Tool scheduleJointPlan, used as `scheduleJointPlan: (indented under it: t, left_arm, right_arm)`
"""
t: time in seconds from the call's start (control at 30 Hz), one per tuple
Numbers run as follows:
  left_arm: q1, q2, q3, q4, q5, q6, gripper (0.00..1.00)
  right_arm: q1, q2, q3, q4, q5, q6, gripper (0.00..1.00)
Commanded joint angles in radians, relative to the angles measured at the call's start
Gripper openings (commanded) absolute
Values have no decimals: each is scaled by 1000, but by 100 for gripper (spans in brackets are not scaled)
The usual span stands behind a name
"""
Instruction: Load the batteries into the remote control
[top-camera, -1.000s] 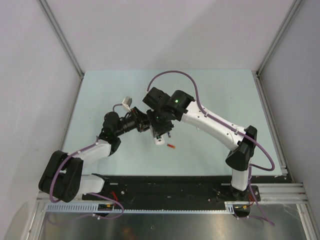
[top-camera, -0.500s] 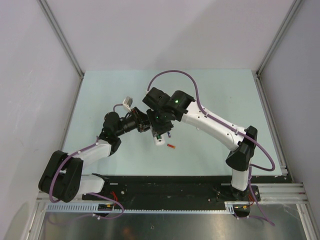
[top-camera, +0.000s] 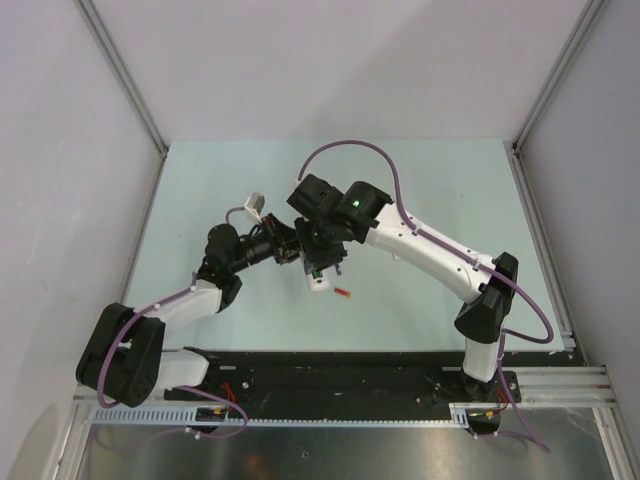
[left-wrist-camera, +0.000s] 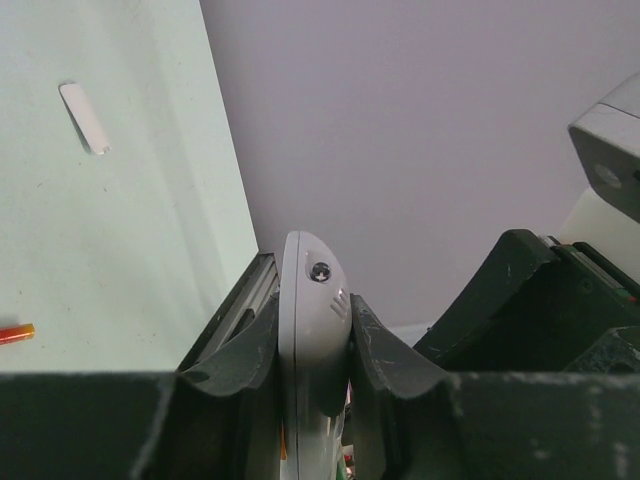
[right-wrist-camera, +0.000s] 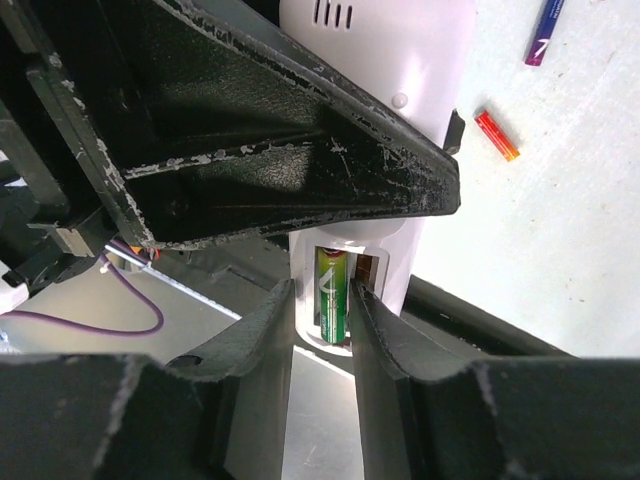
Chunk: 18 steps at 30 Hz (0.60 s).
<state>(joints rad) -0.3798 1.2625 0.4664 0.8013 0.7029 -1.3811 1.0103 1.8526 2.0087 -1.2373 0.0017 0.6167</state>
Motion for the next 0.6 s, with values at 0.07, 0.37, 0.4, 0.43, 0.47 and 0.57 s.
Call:
scheduleJointPlan:
  t: [0.07, 0.37, 0.4, 0.43, 0.47, 0.57]
  left_arm:
    - [-7, -32, 5, 65, 9, -18, 0]
    - [-7, -32, 8, 65, 7, -18, 0]
    - [-7, -31, 6, 67, 9, -18, 0]
    - [-7, -31, 6, 65, 7, -18, 0]
    - [-7, -31, 6, 65, 7, -16, 0]
    - [-7, -29, 6, 67, 7, -16, 0]
  right_arm:
    - [-6, -66, -27, 48, -45, 37, 33]
    - [-3, -69, -28, 64, -55, 52, 29]
    - [-4, -66, -27, 64, -57, 52, 29]
    - [-3, -66, -28, 64, -55, 54, 28]
    - [-4, -66, -28, 65, -60, 55, 27]
    - [-4, -64, -27, 70, -65, 58, 27]
